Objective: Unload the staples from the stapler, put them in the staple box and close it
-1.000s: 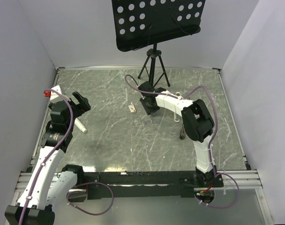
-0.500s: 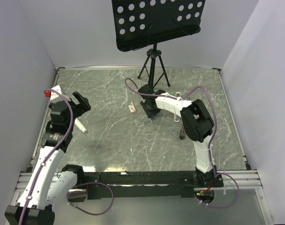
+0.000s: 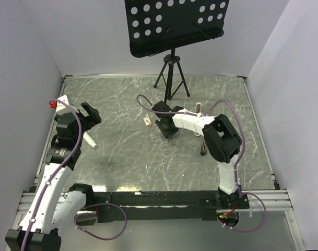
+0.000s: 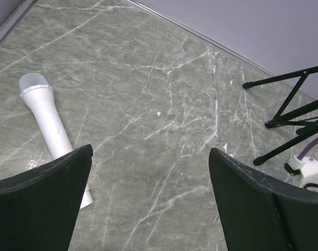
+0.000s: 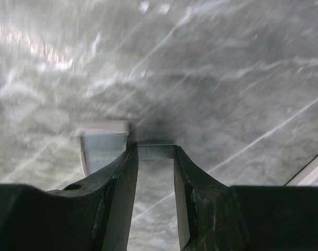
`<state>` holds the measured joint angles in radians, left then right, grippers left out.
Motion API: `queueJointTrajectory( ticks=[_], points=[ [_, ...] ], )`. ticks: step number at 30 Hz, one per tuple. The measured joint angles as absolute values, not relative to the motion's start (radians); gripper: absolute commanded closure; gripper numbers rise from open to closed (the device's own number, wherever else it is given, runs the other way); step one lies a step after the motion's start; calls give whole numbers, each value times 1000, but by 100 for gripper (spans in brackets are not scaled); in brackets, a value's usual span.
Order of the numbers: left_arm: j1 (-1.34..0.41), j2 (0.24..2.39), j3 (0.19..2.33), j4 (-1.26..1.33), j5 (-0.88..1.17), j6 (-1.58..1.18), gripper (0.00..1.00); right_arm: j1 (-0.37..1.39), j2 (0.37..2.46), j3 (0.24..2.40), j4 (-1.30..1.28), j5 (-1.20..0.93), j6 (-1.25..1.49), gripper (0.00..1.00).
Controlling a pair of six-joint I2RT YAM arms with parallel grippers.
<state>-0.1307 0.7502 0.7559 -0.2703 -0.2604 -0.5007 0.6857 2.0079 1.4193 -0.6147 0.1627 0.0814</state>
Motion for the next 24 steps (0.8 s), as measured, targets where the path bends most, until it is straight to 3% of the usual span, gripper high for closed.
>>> queueJointTrajectory(
  ticks=[24],
  points=[
    [-131,748,756,-270,-261,-501,3,735,1943,1459,-730,192,276,62]
  ],
)
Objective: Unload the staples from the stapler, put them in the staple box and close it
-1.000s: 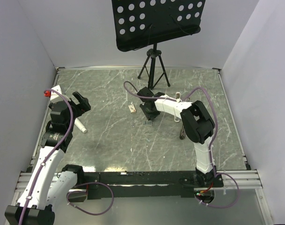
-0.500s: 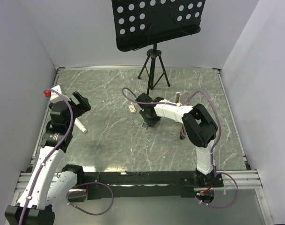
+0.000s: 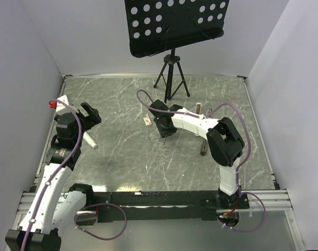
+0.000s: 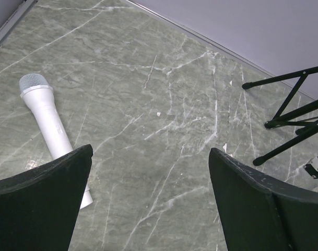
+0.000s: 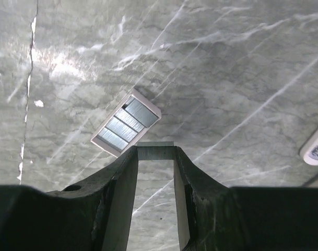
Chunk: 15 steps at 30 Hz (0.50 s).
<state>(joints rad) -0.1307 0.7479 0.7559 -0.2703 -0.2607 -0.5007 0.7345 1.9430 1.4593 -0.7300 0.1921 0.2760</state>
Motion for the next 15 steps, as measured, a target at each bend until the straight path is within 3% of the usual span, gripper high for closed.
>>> queueJointTrajectory(
  ticks=[15],
  points=[
    [-133,741,756,-270,-261,-500,3,715,1953,1453,-744,251,329,62]
  ],
)
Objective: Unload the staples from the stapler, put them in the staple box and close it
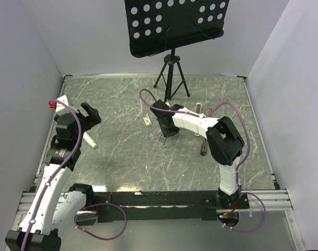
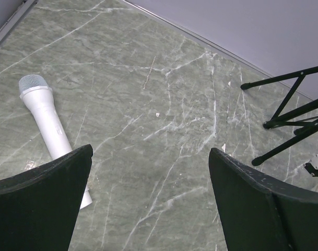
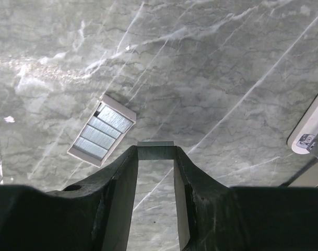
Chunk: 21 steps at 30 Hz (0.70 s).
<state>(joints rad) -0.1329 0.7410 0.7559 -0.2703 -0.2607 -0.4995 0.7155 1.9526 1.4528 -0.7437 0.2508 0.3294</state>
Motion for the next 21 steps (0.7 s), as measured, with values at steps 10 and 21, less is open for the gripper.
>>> queueJointTrajectory(
  ticks=[10,21],
  points=[
    [-134,741,756,-270,-261,-499,3,701,1991,1452,-731,250,336,62],
    [-134,741,756,-270,-261,-499,3,699,2009,1454,-717,239,336,62]
  ],
)
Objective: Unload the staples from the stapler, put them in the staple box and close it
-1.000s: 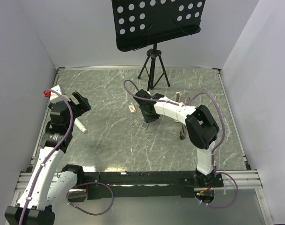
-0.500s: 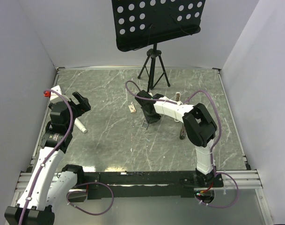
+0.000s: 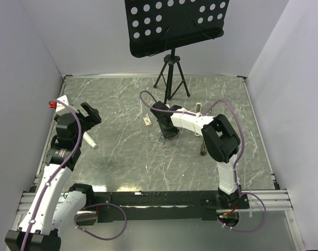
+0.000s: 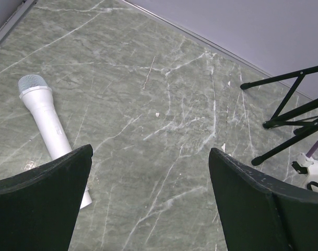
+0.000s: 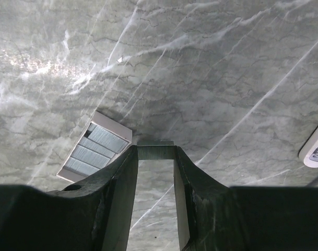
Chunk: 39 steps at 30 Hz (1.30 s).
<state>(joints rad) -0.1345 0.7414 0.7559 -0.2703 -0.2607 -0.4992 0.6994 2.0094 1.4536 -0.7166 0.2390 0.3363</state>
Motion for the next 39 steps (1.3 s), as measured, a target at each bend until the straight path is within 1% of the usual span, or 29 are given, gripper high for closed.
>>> queueJointTrajectory(
  ticks=[20,31,39],
  points=[
    [-134,742,756,-270,-261,-499,3,699,2052,1499,-707,230,316,62],
    [-134,742,756,-270,-261,-499,3,709,1983,1497,-714,218,298,62],
    [-134,742,756,-270,-261,-499,3,751,1980,1498,-710,188,298,62]
  ],
)
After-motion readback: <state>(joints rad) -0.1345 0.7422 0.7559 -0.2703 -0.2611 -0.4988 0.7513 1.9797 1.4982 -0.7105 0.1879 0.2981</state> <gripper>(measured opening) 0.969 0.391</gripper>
